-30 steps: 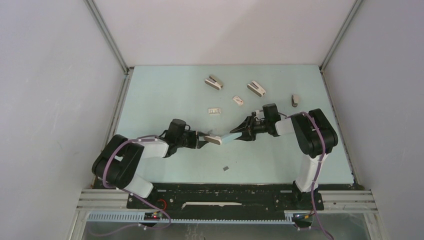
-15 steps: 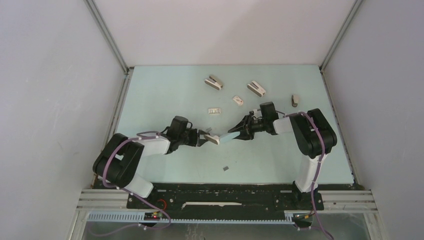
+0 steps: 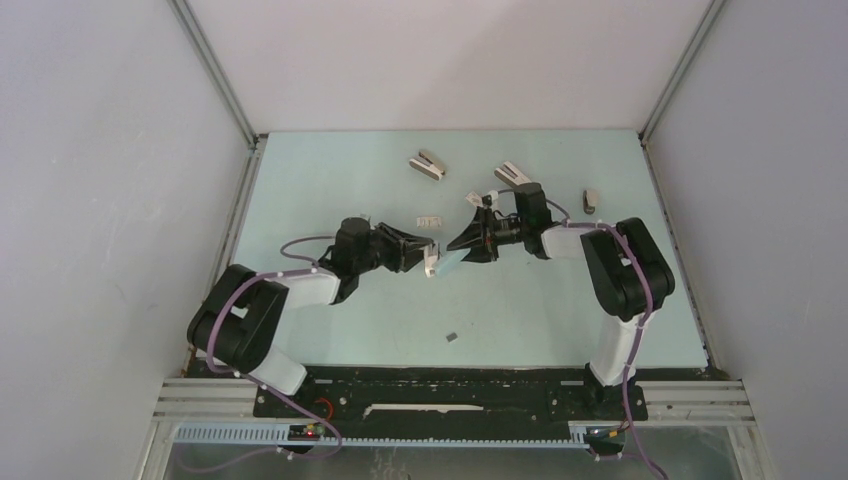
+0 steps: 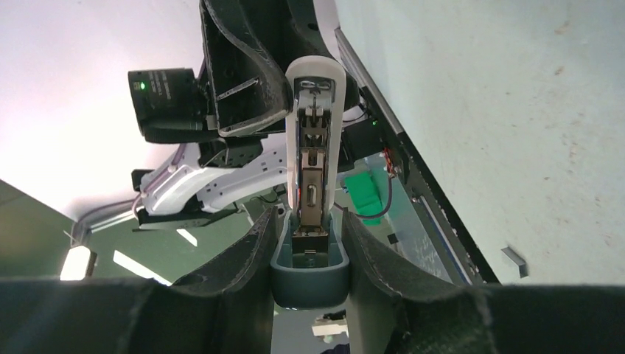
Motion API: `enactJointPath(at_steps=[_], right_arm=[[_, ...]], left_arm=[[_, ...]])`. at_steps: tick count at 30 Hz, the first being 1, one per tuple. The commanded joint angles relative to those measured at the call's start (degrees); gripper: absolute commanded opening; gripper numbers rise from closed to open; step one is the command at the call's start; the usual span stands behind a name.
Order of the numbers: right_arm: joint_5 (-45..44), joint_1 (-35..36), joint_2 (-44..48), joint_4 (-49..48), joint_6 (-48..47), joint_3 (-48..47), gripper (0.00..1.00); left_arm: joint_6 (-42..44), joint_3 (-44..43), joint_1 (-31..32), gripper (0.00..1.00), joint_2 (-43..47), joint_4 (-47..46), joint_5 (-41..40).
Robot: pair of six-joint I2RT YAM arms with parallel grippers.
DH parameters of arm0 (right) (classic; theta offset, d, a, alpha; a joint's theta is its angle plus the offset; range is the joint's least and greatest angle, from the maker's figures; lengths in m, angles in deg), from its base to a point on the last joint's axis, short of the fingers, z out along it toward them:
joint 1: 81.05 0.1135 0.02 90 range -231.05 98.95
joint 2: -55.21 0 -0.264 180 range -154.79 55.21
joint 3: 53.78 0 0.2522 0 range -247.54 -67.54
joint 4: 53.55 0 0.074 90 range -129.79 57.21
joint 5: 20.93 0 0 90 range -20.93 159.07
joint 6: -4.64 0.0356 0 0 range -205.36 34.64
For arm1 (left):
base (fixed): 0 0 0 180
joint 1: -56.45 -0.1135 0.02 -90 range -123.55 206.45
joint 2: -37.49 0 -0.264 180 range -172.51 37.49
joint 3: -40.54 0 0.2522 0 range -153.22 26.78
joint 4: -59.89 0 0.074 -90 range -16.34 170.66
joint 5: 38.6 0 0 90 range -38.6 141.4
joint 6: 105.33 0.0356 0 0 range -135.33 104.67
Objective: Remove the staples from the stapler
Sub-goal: Unload the staple at the center of the board, then place the stapler at the center of the board.
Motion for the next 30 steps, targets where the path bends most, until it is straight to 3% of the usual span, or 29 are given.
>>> enactJointPath(at_steps=[1,7,12,16,18,25,30], right_arm=[[2.9,1.5,3.8,-2.8,-2.3,-2.6,0.00],[3.9,1.1,6.1,-1.6,-5.5,-4.1,0.00],[4.0,0.3,8.4,7.4,-14.5,-6.7,0.00],[2.8,-1.1,10.9,17.6,-24.4,-9.5,0.00],[2.1,-2.0,12.2,22.3,-28.6,-10.4,0.00],[-1.2,-5.8,16.7,37.5,-45.9,-12.7,0.00],[-6.6,-9.1,20.1,51.3,-64.1,-15.5,0.00]], left_arm=[[1.4,-6.4,0.0,0.24,-1.5,-13.7,8.0],[3.7,-8.0,-0.1,0.54,-1.7,-16.0,12.5],[7.4,-7.9,-0.7,0.70,0.3,-16.0,13.3],[13.5,-7.7,-2.6,0.85,4.4,-11.5,12.2],[19.1,-8.1,-4.1,0.98,7.7,-5.5,10.9],[41.8,-13.5,-8.4,1.00,19.8,19.9,1.9],[50.8,-15.7,-9.5,1.00,27.2,24.1,-6.2]])
